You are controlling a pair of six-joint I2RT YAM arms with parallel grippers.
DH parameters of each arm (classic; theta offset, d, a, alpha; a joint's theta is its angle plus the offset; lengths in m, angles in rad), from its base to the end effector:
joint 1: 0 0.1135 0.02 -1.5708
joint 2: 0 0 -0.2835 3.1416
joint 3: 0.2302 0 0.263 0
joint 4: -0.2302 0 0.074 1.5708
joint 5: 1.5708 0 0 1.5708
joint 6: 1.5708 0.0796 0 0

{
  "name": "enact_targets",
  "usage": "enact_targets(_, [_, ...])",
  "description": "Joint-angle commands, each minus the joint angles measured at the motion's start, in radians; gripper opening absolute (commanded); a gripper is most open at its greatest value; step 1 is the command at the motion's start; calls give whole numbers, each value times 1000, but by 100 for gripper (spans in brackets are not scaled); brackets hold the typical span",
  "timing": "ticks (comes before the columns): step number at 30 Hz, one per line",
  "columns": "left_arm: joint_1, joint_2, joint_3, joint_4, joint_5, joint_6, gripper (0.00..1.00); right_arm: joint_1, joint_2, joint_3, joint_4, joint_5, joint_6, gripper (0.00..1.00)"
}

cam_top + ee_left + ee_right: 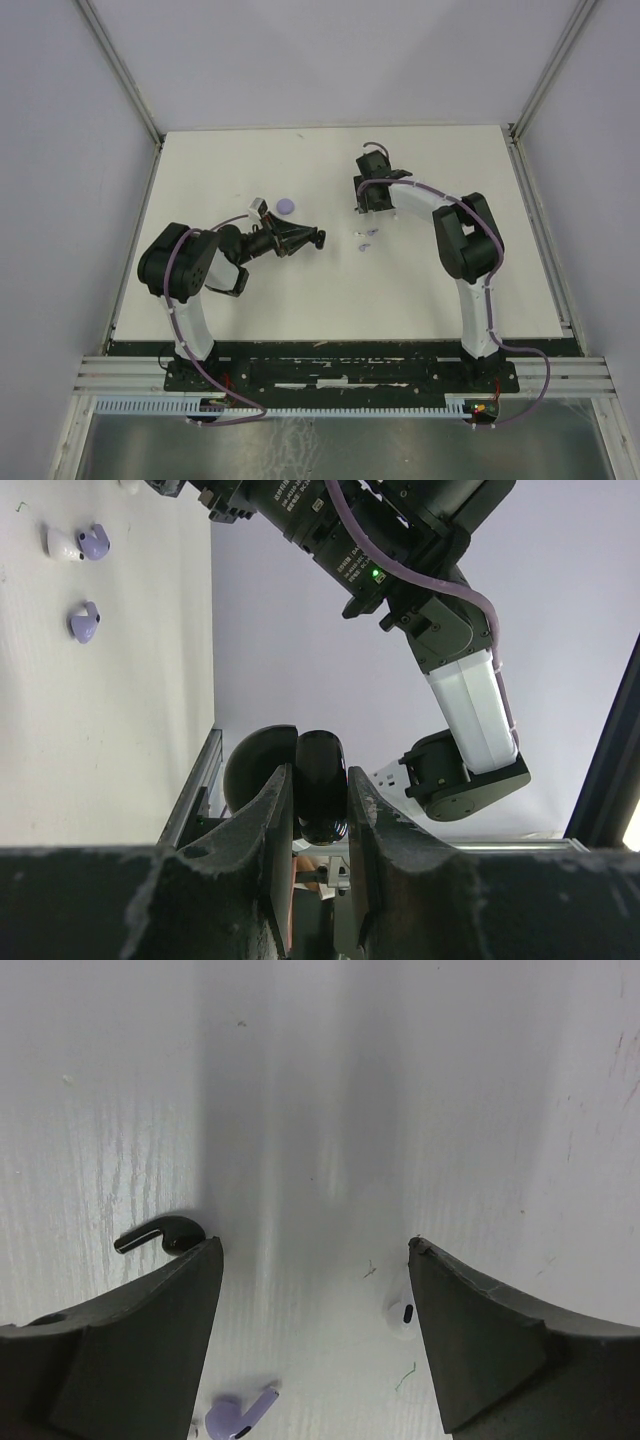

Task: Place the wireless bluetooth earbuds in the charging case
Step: Pick up the earbud from the center of the board.

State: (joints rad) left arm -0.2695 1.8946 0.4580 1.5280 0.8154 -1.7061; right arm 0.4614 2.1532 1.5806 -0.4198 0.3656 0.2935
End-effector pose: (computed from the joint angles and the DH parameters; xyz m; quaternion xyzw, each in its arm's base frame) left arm 0.3046 -0.1442 0.1483 -0.1867 0.6587 -0.7133 0.1502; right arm 0.4646 0.1992 0.1378 -0.0274 0.9435 -0.0586 0.3249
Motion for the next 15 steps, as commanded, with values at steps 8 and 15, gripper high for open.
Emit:
enact_targets(8, [15, 1, 23, 202, 24, 23, 3, -6, 58, 86, 6, -43, 1, 83])
enact_targets(15, [19, 2, 19, 202, 26, 26, 3, -6, 83, 118, 3, -74, 4, 83])
